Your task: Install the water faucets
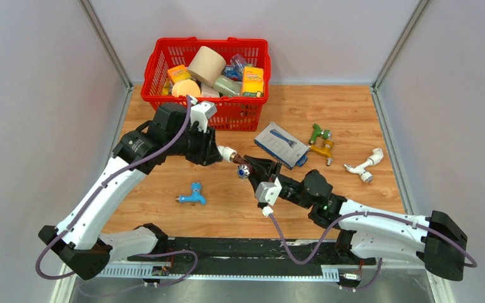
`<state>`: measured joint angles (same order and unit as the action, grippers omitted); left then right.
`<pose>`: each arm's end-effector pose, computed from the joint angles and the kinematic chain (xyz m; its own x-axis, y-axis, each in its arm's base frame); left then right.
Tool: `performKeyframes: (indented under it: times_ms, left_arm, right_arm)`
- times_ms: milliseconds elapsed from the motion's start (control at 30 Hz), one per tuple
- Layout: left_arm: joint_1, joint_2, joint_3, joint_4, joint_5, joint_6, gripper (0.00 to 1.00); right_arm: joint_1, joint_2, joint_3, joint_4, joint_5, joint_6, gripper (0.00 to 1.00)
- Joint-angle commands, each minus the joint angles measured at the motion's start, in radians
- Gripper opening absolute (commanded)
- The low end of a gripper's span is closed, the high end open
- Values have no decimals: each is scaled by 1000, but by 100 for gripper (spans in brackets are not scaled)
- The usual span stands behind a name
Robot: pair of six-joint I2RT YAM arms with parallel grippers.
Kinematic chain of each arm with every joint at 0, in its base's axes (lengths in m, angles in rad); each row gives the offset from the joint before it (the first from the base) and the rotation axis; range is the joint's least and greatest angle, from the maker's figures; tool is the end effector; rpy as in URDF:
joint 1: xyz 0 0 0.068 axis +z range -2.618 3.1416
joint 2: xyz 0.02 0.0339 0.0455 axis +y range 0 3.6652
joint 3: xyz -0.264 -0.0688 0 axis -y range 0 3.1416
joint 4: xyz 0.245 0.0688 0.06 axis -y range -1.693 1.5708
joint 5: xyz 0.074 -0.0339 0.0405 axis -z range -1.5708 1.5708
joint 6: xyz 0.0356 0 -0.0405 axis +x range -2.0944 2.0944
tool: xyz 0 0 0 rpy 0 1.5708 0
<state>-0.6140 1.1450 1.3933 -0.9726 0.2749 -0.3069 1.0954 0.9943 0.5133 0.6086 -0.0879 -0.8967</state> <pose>0.1700 -0.1316 0.4006 -0.7340 0.1617 -0.6596 0.5234 0.7536 -0.3977 0.1023 0.2056 0.2886 0.7594 -0.2251 -0.6104 -0.5322 0.3247 -0.7819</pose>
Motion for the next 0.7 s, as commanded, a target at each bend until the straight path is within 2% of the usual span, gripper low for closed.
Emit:
performKeyframes:
  times_ms: [0,267,667]
  left_arm:
    - [-46,-34,-8,95,145,-51,0]
    - [-61,-53,-30,133,113,-61,0]
    - [-89,-93,-66,222,41,-112,0]
  right_arm:
    - [-15,17,16,95,-23,191,0]
    - [-26,41,53,86,-9,409,0]
    - [-25,66,79,106,171,780,0]
